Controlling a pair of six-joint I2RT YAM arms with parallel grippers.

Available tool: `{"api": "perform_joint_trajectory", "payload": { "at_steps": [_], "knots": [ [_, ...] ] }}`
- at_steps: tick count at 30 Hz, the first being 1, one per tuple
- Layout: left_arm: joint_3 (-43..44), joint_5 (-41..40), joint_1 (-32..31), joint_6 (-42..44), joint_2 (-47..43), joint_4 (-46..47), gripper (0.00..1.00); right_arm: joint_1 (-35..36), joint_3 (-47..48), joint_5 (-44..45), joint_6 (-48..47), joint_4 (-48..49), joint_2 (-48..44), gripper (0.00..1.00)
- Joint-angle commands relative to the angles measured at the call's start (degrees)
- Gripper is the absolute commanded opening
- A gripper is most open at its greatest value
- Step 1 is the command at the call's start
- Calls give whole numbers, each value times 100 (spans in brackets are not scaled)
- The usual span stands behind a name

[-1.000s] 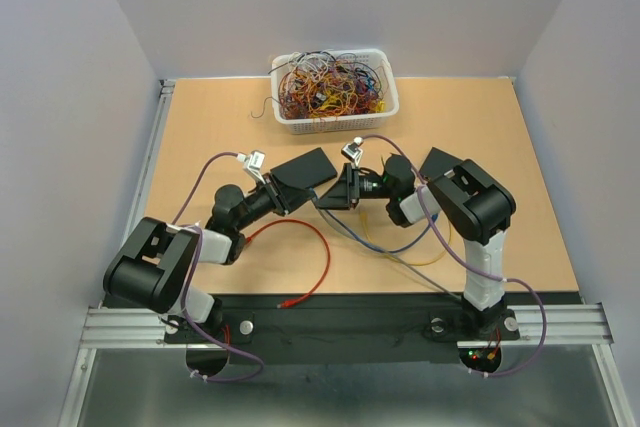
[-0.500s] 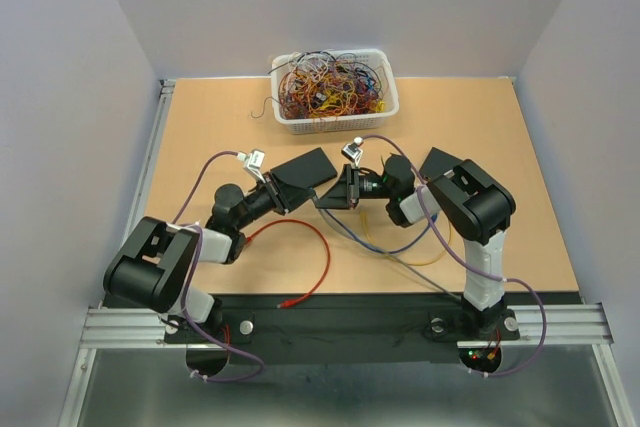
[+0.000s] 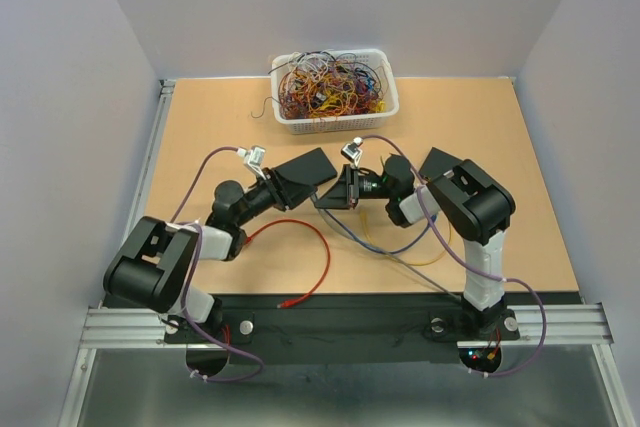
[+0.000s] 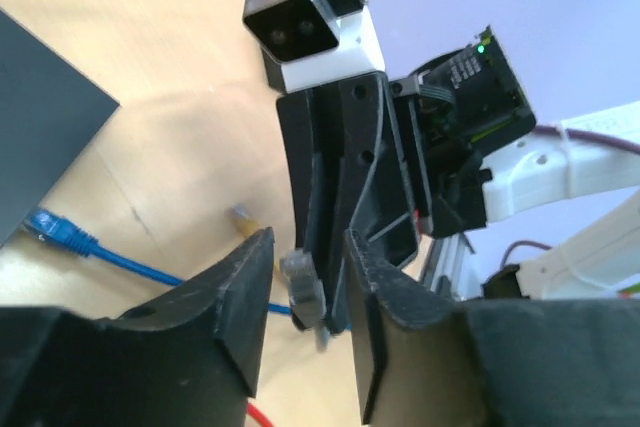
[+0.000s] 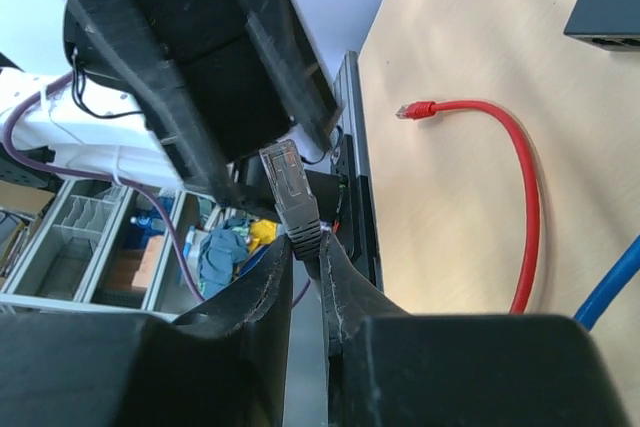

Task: Insert the plug into the switch port

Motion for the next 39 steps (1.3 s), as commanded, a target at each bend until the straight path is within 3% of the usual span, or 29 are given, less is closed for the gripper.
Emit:
{"api": "perform_joint_trajectory", "payload": {
  "at_steps": [1,6,9,10,13,14,17,22,31,39],
  "knots": [
    [250,-245,135,628,-529,1171,55,73,149,-43,-88,2832,-98,0],
    [540,-720,468,1333,-1170,-500,66,64,43,141,-887,1664,-457,0],
    [671,-1018,785,1474,-1329,-1142,66,64,26,457,-2113,321,-877,0],
    [794,-1307,916,1527,-1339,-1562,66,73,52,823,-2493,-770,-1019,0],
    [1023,-2002,1022,1808,-1216,-2223,66,195,323,1737,-4206,-2673,-1687,0],
    [1189,-2152,1075,1844,-1155,-2582,66,405,446,2576,-4594,-3802,-1793,0],
    [1427,-2259,1215,1844,-699,-2744,65,705,851,3776,-5388,-4935,-1856,0],
    [1656,-2110,1339,1712,197,-2262,63,1187,1439,5507,-6037,-6000,-1531,0],
    [2078,-1433,1480,1448,1560,-1392,61,1496,1923,6477,-6425,-6739,-916,0],
    [2377,-1204,1480,1387,1966,-1337,60,1839,2231,6750,-6592,-6951,-485,0]
  ]
}}
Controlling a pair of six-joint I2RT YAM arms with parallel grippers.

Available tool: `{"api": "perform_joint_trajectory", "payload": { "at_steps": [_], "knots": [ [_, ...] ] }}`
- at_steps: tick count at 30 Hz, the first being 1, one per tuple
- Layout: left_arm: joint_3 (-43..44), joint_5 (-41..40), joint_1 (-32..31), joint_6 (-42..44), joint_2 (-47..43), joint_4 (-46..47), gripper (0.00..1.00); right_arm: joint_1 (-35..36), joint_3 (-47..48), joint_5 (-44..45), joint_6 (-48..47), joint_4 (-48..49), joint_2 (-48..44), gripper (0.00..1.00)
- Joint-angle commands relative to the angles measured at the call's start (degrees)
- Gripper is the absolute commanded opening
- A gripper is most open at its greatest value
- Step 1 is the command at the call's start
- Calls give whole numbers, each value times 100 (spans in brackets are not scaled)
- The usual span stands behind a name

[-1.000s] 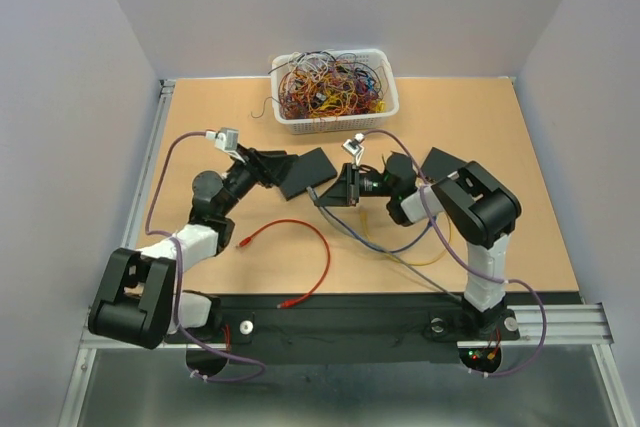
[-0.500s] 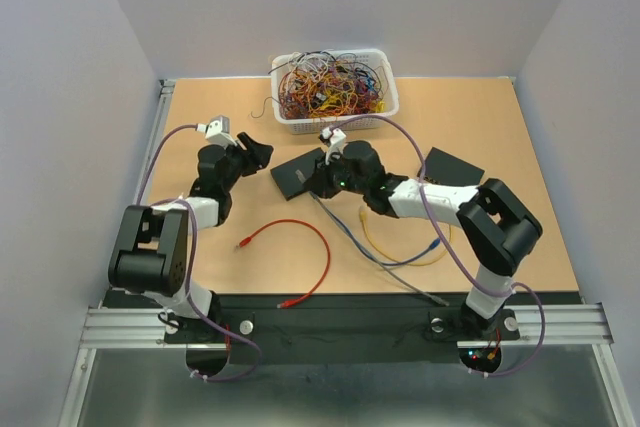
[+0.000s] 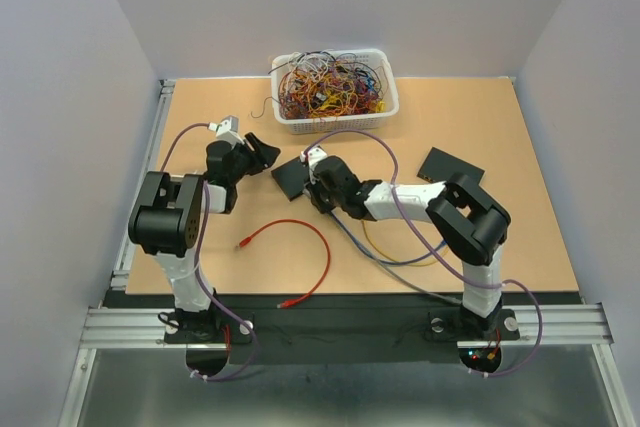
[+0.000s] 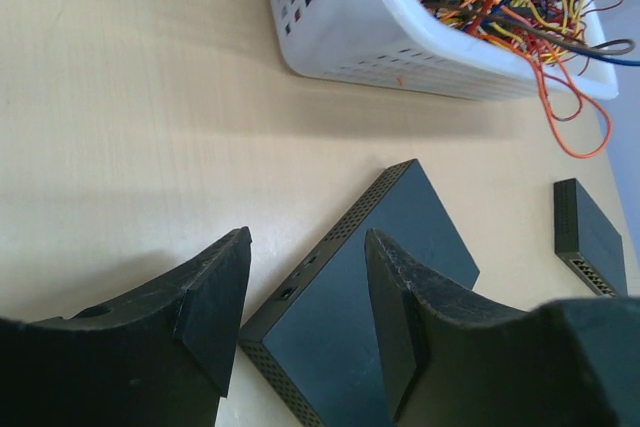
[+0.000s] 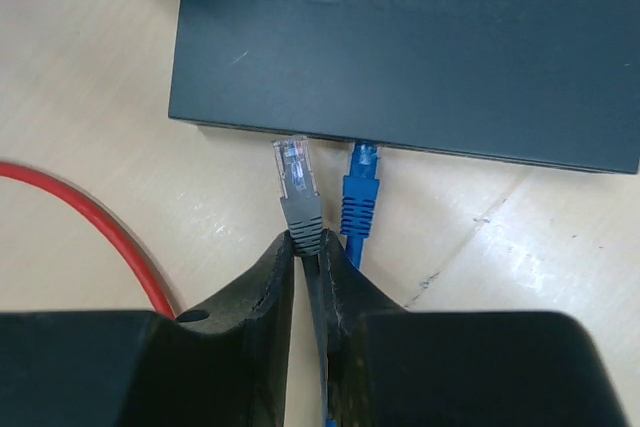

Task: Insert the plug into the switch port

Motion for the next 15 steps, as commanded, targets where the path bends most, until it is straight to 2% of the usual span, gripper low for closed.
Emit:
{"api": "perform_joint_trajectory", "payload": {
  "at_steps": [1,15],
  "knots": [
    [318,260,28,-53,36,446,60,193,301,412,-256,-156,114,0],
    [555,586,-33,-106,528,297,59,361,565,799,-274,-323,308,0]
  ]
}}
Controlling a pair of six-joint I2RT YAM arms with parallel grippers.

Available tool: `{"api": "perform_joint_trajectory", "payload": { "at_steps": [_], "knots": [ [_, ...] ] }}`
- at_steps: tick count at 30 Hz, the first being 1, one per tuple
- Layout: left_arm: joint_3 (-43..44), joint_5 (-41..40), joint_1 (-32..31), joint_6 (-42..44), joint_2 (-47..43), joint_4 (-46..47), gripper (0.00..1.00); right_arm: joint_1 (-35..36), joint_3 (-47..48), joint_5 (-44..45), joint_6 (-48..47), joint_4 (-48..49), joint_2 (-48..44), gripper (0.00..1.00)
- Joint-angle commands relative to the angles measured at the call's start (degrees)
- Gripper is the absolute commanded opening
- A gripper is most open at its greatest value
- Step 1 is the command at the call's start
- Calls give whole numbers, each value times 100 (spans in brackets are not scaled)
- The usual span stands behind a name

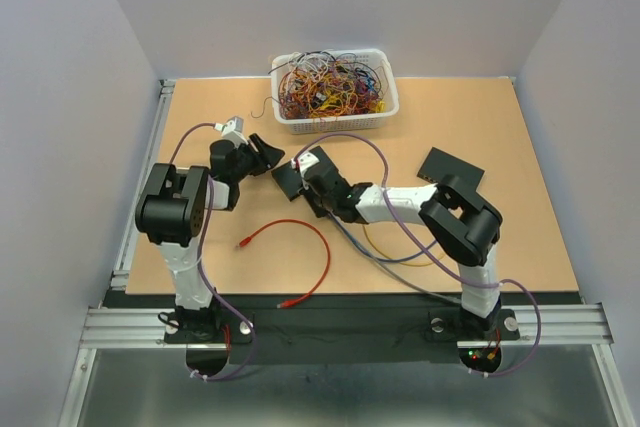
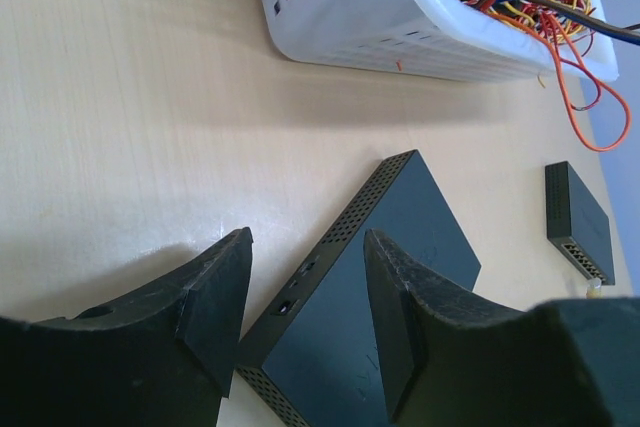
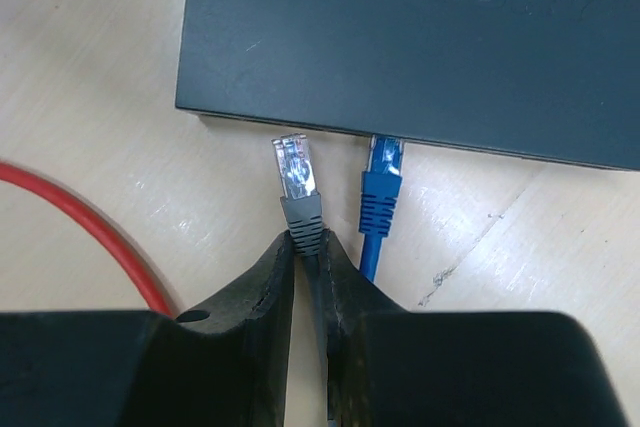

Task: Insert the plug into the switch port

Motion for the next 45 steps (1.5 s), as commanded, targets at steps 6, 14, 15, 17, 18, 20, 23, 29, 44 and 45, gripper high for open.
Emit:
{"api": "perform_joint_trajectory", "payload": {
  "at_steps": [6,14,15,17,18,20,23,29,44,45],
  "knots": [
    [493,258,-141,121,186,-74,59,46,472,165,-20,-31,149,0],
    [678,179,-220,227,291,-425,58,266,666,218,-91,-180,280,0],
    [695,170,-220,227,300,-452,58,292,709,227,-99,-180,341,0],
    [704,170,-229,236,292,-504,58,336,762,244,-108,-356,368,0],
    [704,162,-229,227,283,-513,58,336,780,262,-108,-373,386,1],
    [696,153,-237,236,292,-540,58,354,850,349,-91,-409,439,0],
    [687,153,-238,245,292,-557,58,345,956,499,-29,-452,483,0],
    [669,197,-255,271,274,-592,58,345,1097,1044,59,-654,518,1],
    [748,223,-255,280,327,-645,57,345,745,1343,111,-778,114,0],
    [739,232,-255,288,318,-645,57,345,754,1360,120,-778,131,0]
  ]
}}
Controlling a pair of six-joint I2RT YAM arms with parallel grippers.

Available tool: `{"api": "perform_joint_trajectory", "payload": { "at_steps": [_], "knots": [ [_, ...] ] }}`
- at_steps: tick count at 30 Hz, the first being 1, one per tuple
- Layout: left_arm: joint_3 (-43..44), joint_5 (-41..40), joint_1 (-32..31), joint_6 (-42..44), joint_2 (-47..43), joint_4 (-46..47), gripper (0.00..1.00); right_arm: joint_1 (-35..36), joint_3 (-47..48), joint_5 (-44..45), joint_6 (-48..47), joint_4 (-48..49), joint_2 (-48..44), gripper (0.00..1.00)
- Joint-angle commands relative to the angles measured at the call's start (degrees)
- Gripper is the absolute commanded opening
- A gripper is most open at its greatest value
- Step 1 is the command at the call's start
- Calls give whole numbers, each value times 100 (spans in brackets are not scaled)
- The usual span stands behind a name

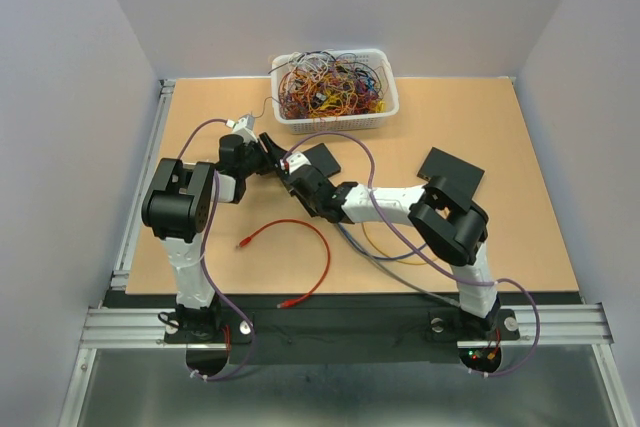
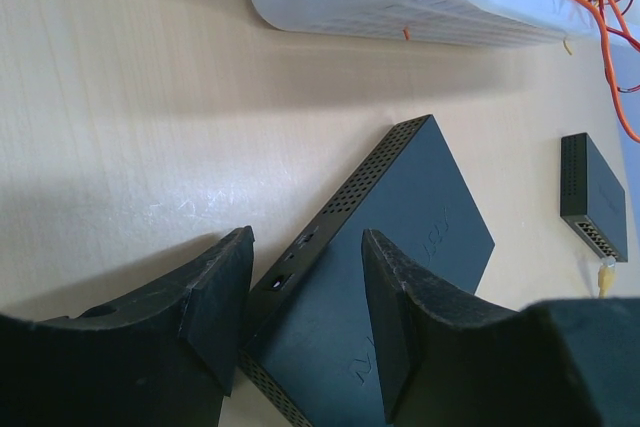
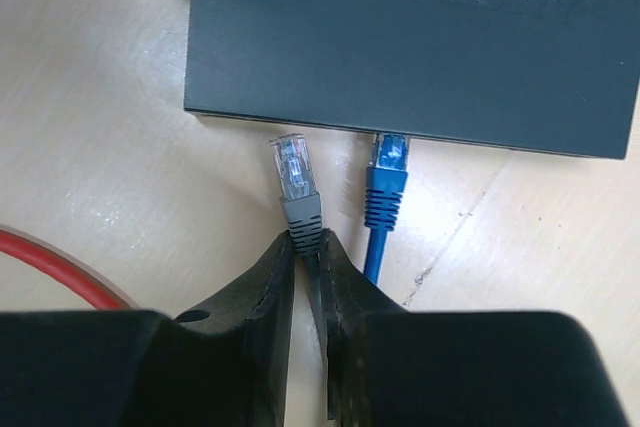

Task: Insert the plug into the switch port

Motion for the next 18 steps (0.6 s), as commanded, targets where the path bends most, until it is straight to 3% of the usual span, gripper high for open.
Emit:
{"api": "perform_joint_trajectory", "payload": {
  "at_steps": [1,18],
  "knots": [
    [202,116,-39,122,14,98,57,8,-42,226,120,18,-313,0],
    [184,169,-118,157,49,63,57,17,266,-257,182,18,-198,0]
  ]
}}
